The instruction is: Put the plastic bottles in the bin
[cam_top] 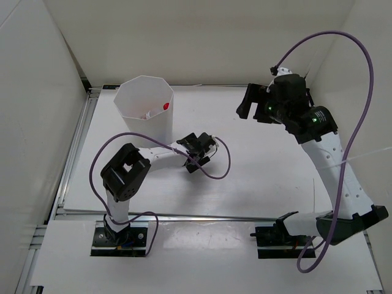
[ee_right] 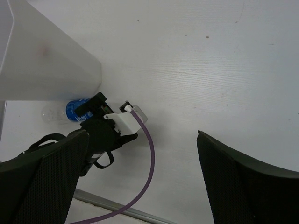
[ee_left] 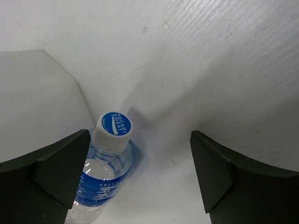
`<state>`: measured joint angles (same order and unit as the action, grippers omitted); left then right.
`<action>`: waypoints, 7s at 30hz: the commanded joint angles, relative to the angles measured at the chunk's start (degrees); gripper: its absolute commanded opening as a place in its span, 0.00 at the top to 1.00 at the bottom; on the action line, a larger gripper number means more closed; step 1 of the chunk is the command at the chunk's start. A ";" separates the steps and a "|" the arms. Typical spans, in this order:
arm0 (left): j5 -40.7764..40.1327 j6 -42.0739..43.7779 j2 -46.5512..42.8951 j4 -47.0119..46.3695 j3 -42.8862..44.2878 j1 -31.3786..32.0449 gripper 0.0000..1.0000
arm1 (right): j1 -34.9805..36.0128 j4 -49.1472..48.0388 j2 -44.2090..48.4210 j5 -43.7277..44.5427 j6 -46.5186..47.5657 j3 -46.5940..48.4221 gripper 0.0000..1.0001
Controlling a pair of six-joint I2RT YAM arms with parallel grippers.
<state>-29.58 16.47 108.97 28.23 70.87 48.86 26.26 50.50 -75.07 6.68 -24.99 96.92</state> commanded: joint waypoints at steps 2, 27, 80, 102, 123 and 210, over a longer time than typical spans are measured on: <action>-1.27 -0.74 0.02 -1.42 1.64 -0.43 0.00 | 0.02 -0.23 4.13 0.79 1.78 -1.99 0.00; 5.59 -1.88 0.54 -1.42 1.02 -3.42 0.46 | 0.02 0.83 8.53 4.40 2.32 -6.13 0.00; 27.00 -8.88 -18.87 44.16 18.17 6.07 0.00 | 0.02 -1.81 5.90 4.40 0.21 -11.06 0.00; 21.77 -14.45 -17.12 34.62 -4.51 1.25 0.00 | 0.02 -1.81 4.84 2.73 0.21 -11.58 0.00; 6.92 -5.39 -11.06 16.24 -6.98 -6.50 0.00 | 0.02 -0.75 4.32 1.58 0.21 -10.44 0.00; 12.32 -9.54 -13.07 22.93 41.78 7.56 0.84 | 0.02 2.32 2.21 17.84 -1.98 -7.54 0.00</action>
<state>-12.34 4.29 99.98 52.71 104.90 56.12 25.98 51.68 -72.49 17.06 -25.80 87.05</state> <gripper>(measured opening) 0.729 0.998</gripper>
